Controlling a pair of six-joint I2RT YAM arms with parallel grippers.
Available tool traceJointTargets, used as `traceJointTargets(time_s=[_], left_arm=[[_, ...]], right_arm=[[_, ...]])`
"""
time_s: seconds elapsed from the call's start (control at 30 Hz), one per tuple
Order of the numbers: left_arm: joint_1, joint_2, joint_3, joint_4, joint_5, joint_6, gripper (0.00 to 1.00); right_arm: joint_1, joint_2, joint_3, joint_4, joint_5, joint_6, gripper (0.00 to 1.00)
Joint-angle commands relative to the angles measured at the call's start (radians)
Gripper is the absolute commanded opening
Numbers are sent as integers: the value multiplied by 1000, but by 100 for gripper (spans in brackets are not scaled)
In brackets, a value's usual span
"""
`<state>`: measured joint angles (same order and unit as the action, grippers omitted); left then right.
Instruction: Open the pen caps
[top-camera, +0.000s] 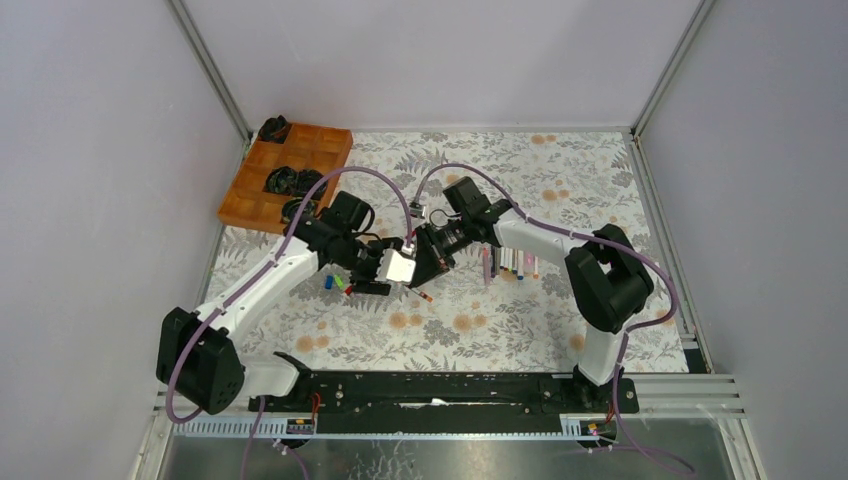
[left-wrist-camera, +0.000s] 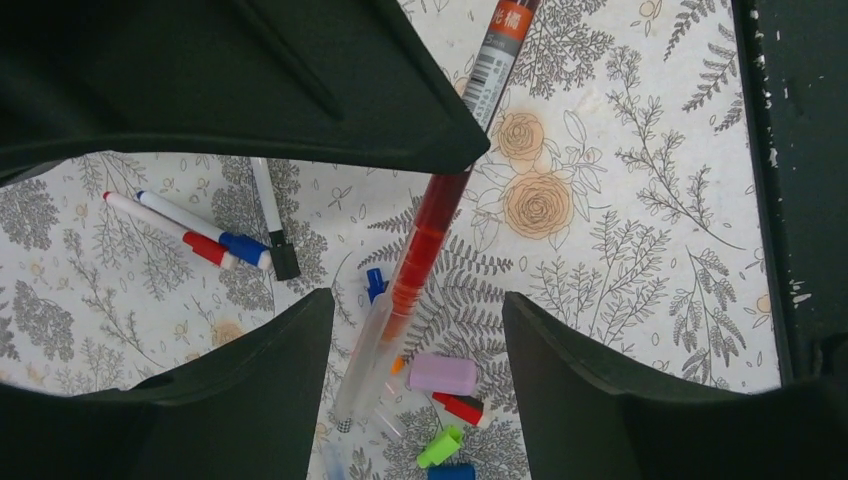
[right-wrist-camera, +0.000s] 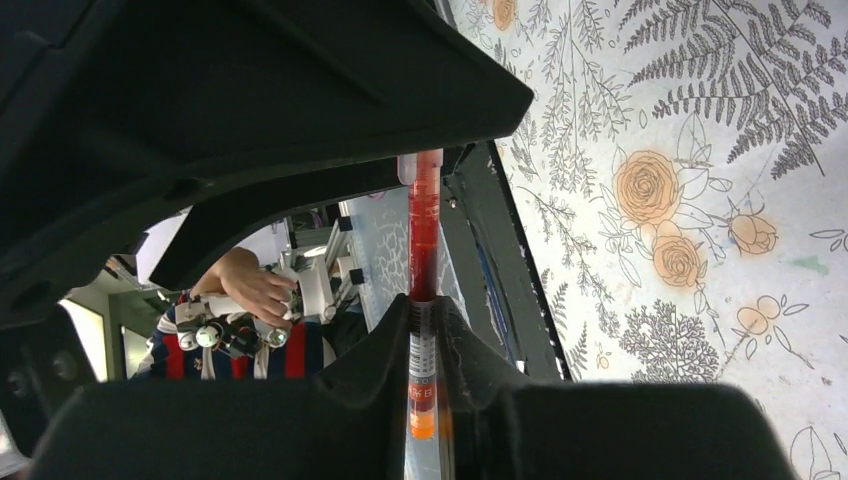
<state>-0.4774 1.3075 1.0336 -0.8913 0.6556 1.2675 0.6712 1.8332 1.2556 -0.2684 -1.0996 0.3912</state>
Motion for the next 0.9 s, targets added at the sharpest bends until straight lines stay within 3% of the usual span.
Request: traceJointTargets(time_s=[0.0, 0.13, 0.27, 0.3, 0.43, 0.57, 0.73, 0.8, 0.87], left_arm=[[-10, 5, -6, -4, -42, 29, 65], [-29, 18, 7, 3, -54, 16, 43], [-61, 31, 18, 10, -88, -11, 10], [-67, 34, 23, 12, -98, -18, 0], [-77, 39, 43, 12, -94, -33, 0], [-85, 42, 67, 12, -86, -50, 0], [-89, 39, 76, -9, -79, -48, 0], [-89, 35, 76, -11, -80, -48, 0], [-89, 32, 78, -17, -81, -46, 0]], right_arm=[[-2, 18, 54, 29, -66, 46, 0], [-2, 21, 54, 45, -80, 56, 0], [-2, 17, 41, 92, -82, 94, 0], [-2, 16, 37, 102, -77, 102, 6], [8, 25, 8, 192, -50, 171, 33], [49, 67, 28, 234, -52, 211, 42], [64, 91, 15, 389, -69, 320, 41], [64, 96, 10, 422, -78, 350, 32], [64, 99, 7, 439, -85, 368, 16]])
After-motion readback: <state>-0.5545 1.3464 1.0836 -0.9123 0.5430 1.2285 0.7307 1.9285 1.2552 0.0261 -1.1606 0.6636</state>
